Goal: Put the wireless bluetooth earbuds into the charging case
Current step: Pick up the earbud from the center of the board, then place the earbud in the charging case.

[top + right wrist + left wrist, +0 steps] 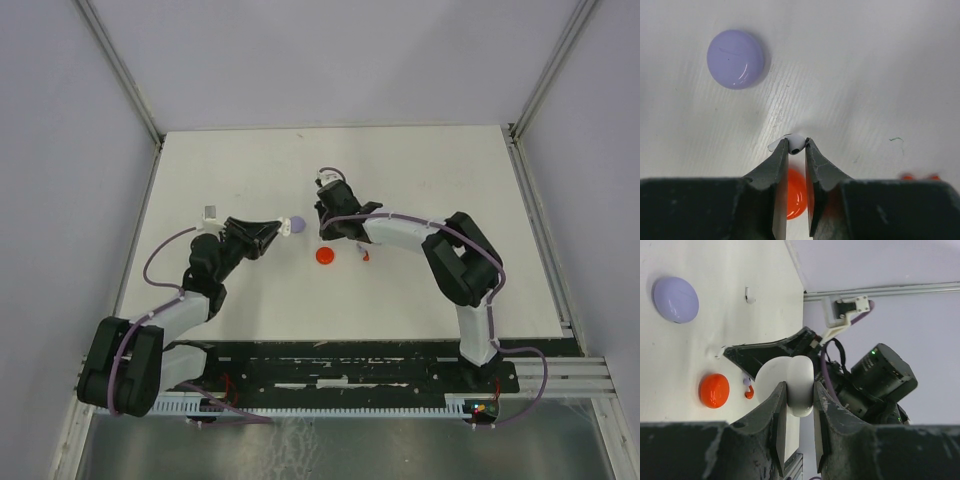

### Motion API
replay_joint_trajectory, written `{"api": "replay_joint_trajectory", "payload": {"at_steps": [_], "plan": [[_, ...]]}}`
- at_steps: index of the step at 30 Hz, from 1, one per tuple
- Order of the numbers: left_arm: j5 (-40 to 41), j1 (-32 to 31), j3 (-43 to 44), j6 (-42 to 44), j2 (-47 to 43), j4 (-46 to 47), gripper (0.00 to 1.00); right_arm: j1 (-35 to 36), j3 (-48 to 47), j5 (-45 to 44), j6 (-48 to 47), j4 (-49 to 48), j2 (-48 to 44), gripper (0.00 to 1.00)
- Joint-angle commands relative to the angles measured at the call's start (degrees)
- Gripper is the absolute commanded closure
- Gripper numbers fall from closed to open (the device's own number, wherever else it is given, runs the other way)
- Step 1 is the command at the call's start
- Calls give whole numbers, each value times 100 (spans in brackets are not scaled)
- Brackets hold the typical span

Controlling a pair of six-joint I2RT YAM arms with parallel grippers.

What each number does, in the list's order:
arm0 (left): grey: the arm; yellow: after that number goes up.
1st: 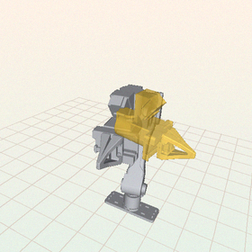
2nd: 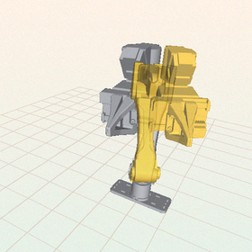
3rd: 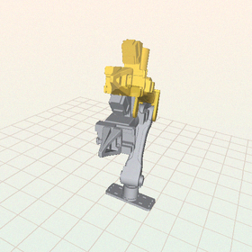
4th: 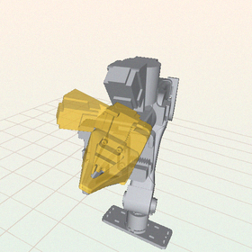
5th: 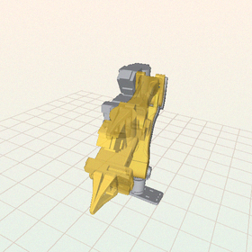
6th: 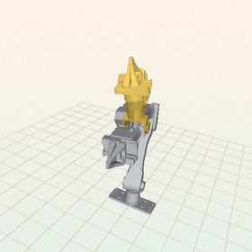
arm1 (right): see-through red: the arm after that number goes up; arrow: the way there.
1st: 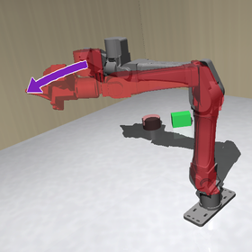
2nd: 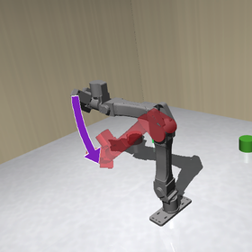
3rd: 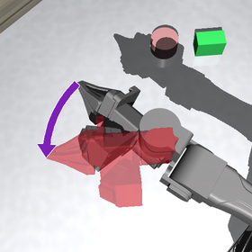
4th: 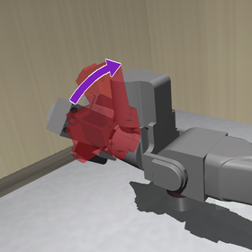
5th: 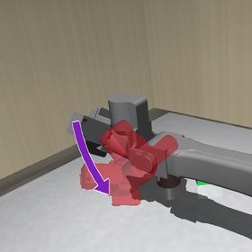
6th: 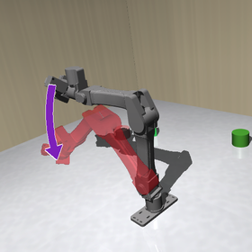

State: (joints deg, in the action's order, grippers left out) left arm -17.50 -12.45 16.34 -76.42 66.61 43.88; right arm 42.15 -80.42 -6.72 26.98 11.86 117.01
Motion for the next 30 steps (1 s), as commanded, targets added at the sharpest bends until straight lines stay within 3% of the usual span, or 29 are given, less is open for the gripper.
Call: {"api": "replay_joint_trajectory", "payload": {"at_steps": [1,16,30], "plan": [[-207,41,128,75,75,400,97,-106,393,-254,-228,-781,-831,84],[-741,-94,328,-256,1074,1183,97,-90,2134,-814,-1136,-1563,-2865,83],[-606,-566,656,-318,1531,1187,97,452,2915,-1333,-2002,-2335,-3469,84]]}}
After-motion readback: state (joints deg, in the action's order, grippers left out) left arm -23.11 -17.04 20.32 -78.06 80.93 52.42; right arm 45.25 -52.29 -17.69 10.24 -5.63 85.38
